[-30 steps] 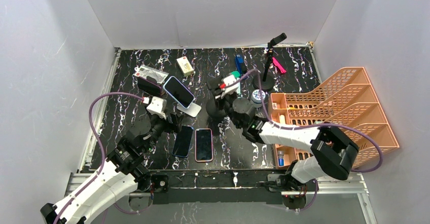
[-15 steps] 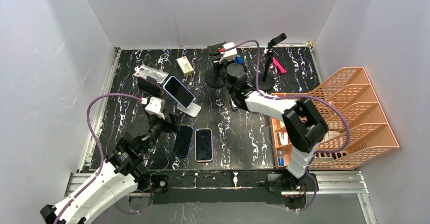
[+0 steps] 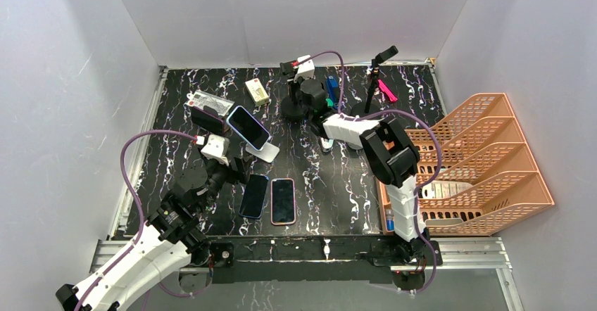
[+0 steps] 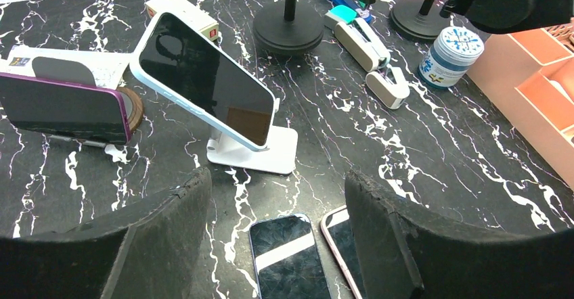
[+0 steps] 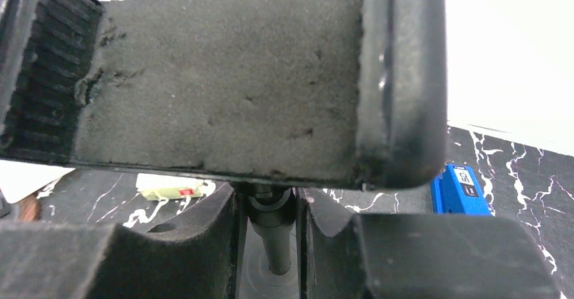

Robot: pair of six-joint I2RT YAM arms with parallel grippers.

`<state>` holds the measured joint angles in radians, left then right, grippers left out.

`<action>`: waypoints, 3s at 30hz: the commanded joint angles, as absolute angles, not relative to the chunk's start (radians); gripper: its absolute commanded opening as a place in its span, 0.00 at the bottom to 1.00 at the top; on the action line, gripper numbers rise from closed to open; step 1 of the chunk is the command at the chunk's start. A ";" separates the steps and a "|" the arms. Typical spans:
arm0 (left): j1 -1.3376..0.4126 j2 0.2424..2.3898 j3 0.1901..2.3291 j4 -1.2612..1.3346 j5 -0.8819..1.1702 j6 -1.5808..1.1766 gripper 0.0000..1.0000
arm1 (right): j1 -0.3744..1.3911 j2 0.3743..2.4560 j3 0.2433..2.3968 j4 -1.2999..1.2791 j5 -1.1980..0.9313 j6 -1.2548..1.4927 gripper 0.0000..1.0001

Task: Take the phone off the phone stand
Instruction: Place the phone stand at the center of the board, then remove the phone from the phone stand.

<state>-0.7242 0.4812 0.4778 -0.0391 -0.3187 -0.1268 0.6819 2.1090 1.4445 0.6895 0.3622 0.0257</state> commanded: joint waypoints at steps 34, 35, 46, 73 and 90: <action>-0.727 0.474 0.527 -0.038 -0.319 -0.116 0.79 | 0.644 2.010 1.343 0.763 0.245 0.051 0.69; -0.726 0.469 0.526 -0.039 -0.323 -0.118 0.79 | 0.645 1.996 1.334 0.756 0.230 0.056 0.71; -0.727 0.452 0.522 -0.033 -0.367 -0.144 0.80 | 0.692 1.762 1.147 0.655 0.193 0.076 0.98; -0.718 0.667 0.613 -0.121 -0.663 -0.515 0.80 | 0.798 0.876 0.584 0.095 0.175 0.550 0.99; -0.240 0.884 0.506 0.154 0.083 -0.870 0.79 | 0.798 0.899 0.591 0.129 0.016 0.508 0.98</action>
